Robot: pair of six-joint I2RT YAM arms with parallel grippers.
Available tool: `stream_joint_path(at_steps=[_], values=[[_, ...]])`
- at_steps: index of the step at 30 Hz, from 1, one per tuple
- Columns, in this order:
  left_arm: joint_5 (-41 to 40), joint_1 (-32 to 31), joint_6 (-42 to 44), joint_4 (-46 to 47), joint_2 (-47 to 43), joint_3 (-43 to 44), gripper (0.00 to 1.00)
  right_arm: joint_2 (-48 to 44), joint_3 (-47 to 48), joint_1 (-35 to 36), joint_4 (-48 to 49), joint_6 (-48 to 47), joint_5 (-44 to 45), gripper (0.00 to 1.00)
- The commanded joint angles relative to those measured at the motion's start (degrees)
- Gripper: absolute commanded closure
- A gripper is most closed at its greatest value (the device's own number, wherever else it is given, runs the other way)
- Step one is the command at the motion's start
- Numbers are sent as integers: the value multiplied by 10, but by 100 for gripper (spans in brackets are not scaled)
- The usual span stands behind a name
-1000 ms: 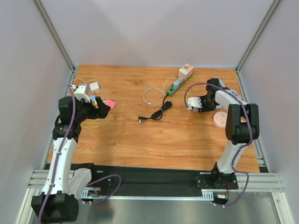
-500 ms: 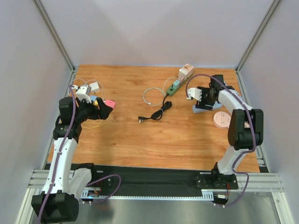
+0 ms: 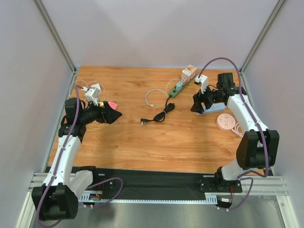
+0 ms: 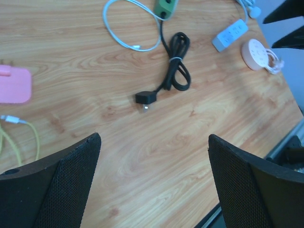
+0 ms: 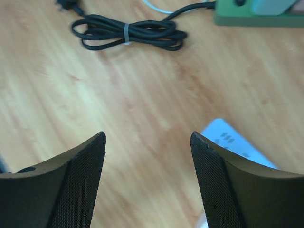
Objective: Pull the plug off the socket
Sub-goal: Move the socket to the center of the board.
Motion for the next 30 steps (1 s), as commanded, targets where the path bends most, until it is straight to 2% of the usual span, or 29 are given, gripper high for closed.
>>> stream_joint_path(at_steps=[1,5,10,17,24,28,30], values=[[59,-31,8,46,-6,-1,0,-3,10,-3,-75,118,-107,27],[36,-105,25,45,14,6,0,-46,-41,-17,-23,132,-93,26],[-44,-223,40,9,75,56,0,-45,-55,-44,-8,146,-75,28],[-169,-351,32,5,216,143,1,-52,-55,-54,-13,150,-61,28],[-263,-423,62,-127,432,405,4,-78,-54,-55,-18,145,-65,28],[-276,-431,77,-196,564,538,5,-98,-56,-56,-15,143,-57,28],[-274,-433,80,-225,598,602,5,-105,-58,-57,-12,141,-48,28]])
